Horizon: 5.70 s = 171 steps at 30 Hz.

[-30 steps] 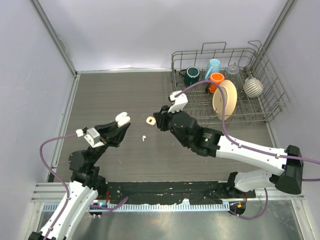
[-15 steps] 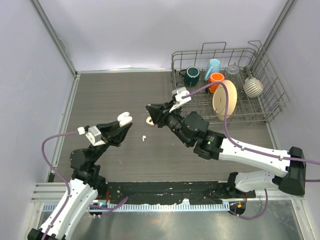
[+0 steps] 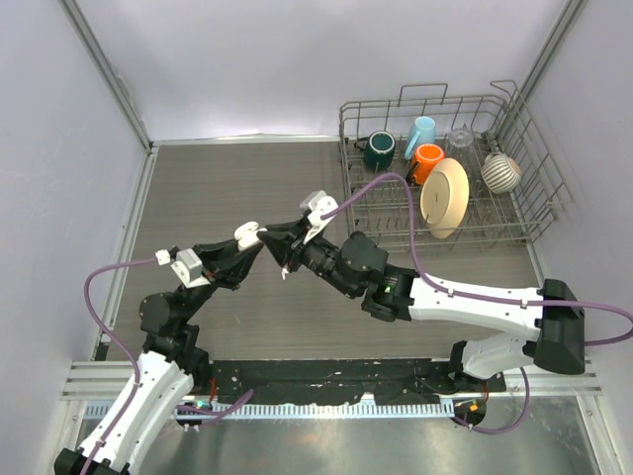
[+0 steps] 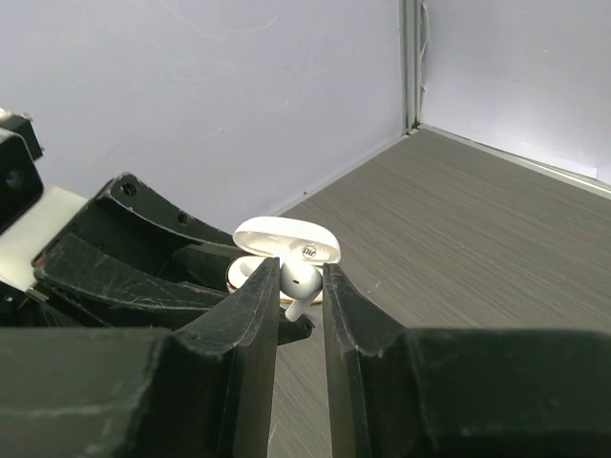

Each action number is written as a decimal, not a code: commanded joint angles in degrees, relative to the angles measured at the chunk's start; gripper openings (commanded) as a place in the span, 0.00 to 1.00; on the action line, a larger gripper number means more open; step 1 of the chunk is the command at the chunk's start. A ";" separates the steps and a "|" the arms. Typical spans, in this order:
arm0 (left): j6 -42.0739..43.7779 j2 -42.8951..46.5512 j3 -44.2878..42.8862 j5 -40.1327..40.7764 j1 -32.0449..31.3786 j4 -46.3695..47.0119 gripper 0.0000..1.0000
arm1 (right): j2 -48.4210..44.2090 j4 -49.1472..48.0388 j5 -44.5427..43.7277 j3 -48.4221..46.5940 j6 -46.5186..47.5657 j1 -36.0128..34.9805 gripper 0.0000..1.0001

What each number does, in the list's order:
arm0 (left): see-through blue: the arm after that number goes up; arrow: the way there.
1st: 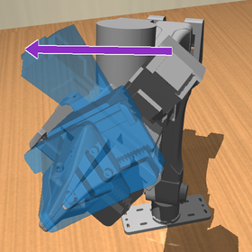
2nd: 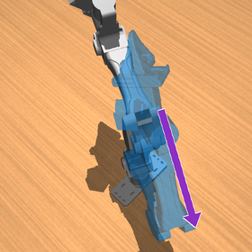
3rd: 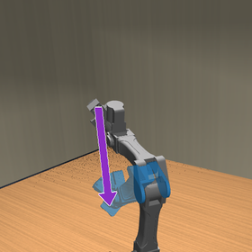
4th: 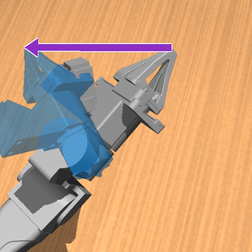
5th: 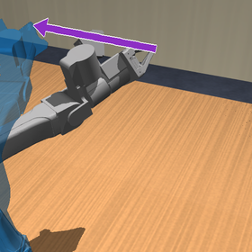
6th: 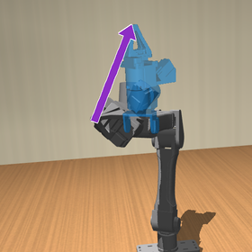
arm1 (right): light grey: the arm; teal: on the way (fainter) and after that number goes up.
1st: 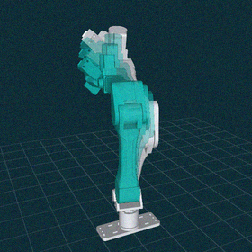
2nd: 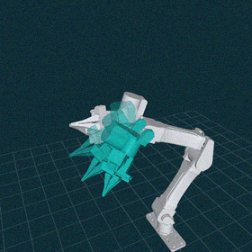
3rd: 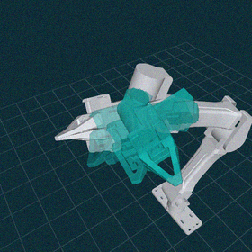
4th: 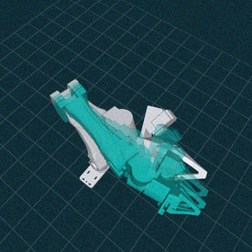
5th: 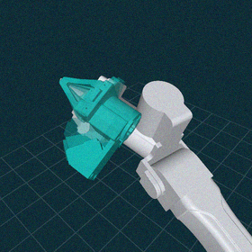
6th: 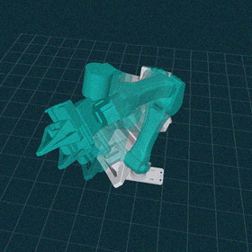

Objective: Insert the wireless bluetooth earbuds into the charging case
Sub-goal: Place the earbud in the charging case.

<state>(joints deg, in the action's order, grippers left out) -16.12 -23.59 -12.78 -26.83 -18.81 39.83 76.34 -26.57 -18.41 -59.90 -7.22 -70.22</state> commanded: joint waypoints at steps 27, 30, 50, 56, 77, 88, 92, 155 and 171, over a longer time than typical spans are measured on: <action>-1.46 -0.13 -1.11 -2.61 -0.26 5.34 0.00 | 3.20 -1.38 0.40 -1.80 6.87 -0.36 0.01; -2.16 -0.49 -1.11 -3.32 -0.26 6.04 0.00 | 3.38 -1.21 0.40 -1.71 6.87 -0.36 0.01; -2.78 0.30 -1.02 -2.35 -0.26 6.48 0.00 | 1.63 -1.38 -1.45 0.75 13.73 -0.36 0.01; -2.78 0.39 -1.11 -2.35 -0.26 6.48 0.00 | 1.45 -1.56 -2.06 0.92 14.34 -0.36 0.01; -2.95 0.39 -0.67 -1.91 -0.26 7.63 0.00 | 2.33 -0.42 -0.40 0.13 13.38 -0.36 0.01; -2.16 1.27 -0.32 0.99 -0.18 6.92 0.00 | 0.92 5.82 5.75 0.13 11.89 -0.27 0.05; -2.16 1.36 -0.15 1.25 -0.26 6.92 0.00 | 0.74 6.00 6.46 0.22 11.44 -0.36 0.08; -2.86 -2.68 0.29 -1.03 -0.18 15.88 0.00 | 7.34 1.61 52.87 -7.07 -53.33 21.17 0.81; -3.04 -4.35 -0.32 -1.91 -0.26 16.24 0.00 | 11.20 -1.38 56.56 -9.36 -55.79 20.12 0.71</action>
<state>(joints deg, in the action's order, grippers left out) -19.18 -27.57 -10.92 -28.58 -19.11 52.82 87.42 -24.18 35.86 -66.50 -62.11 -49.74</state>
